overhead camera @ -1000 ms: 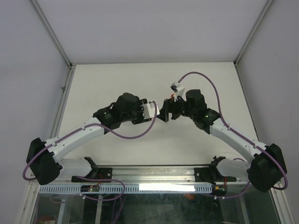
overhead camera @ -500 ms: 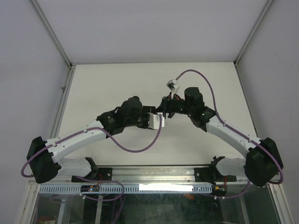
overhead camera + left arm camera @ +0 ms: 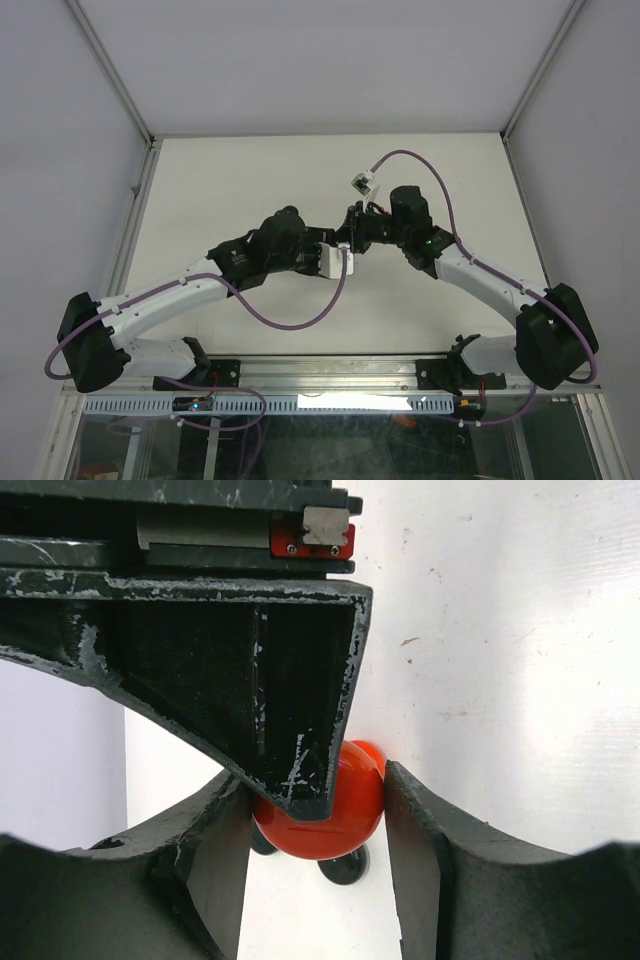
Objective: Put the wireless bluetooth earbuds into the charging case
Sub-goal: Pick up the charging case at the center of the board.
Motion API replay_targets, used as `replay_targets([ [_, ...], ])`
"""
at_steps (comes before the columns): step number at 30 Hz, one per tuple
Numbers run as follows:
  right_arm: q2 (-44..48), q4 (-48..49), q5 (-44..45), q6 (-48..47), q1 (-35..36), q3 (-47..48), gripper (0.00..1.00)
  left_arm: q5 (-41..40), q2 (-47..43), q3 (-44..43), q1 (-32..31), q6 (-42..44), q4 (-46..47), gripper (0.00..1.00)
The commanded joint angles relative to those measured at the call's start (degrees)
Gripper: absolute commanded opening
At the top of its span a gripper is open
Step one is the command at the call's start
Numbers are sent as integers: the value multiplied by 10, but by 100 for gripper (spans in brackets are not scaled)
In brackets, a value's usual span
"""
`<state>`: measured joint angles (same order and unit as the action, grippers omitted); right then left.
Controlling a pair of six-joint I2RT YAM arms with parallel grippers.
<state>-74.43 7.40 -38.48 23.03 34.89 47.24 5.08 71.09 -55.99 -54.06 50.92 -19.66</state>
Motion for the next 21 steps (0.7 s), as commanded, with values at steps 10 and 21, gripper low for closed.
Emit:
replay_targets([
  [10, 54, 104, 16, 36, -14, -38, 2, -19, -53, 30, -11, -93, 71, 60],
  [21, 133, 278, 89, 105, -27, -139, 1, -56, -135, 203, -6, -351, 381, 67],
])
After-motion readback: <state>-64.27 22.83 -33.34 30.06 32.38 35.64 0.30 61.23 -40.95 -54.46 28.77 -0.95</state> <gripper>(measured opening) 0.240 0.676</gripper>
